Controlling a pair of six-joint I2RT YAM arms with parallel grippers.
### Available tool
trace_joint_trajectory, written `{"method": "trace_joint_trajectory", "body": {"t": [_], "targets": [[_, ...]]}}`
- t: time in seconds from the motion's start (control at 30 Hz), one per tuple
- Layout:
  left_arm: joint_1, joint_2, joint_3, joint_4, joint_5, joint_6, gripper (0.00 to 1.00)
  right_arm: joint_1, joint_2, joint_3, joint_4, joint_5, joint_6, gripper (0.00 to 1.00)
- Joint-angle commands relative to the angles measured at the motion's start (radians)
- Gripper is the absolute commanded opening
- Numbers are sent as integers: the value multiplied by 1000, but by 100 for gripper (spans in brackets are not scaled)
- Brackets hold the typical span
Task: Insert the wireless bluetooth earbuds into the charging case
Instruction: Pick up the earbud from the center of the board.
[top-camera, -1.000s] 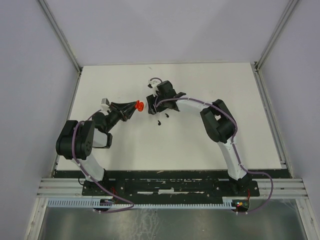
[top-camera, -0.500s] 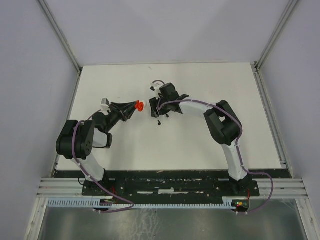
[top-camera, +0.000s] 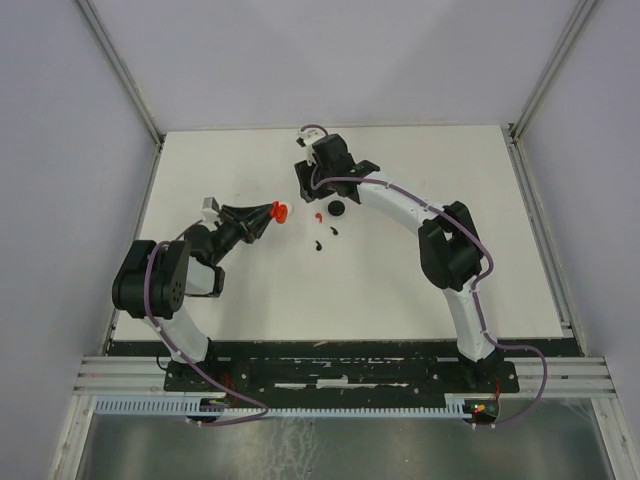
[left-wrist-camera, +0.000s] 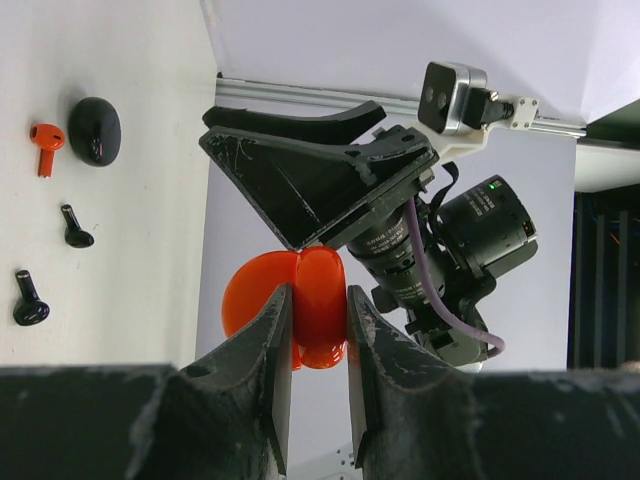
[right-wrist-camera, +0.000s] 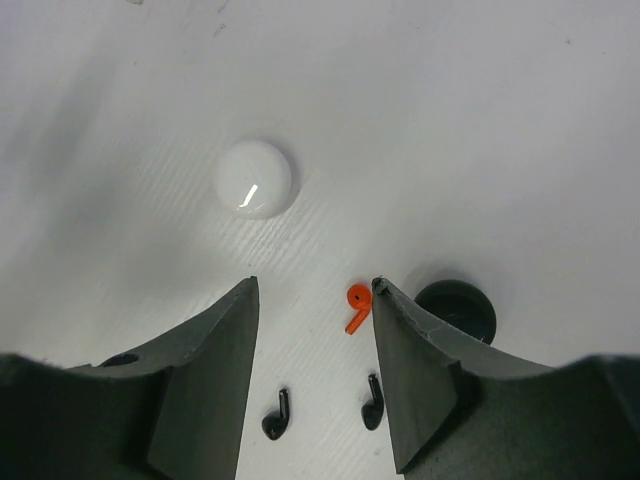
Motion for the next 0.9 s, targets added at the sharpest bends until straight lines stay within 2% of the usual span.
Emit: {"method": "trace_joint_trajectory", "body": {"t": [0.0, 0.4, 0.87], "targets": [[4, -14, -4, 69, 12, 35, 3, 3, 67, 82, -112, 54, -1, 57], [5, -6, 11, 70, 16, 31, 3, 2, 145, 157, -209, 67, 0, 57], [5, 10, 12, 89, 18, 28, 3, 3, 198, 169, -205, 56, -6, 53]]}}
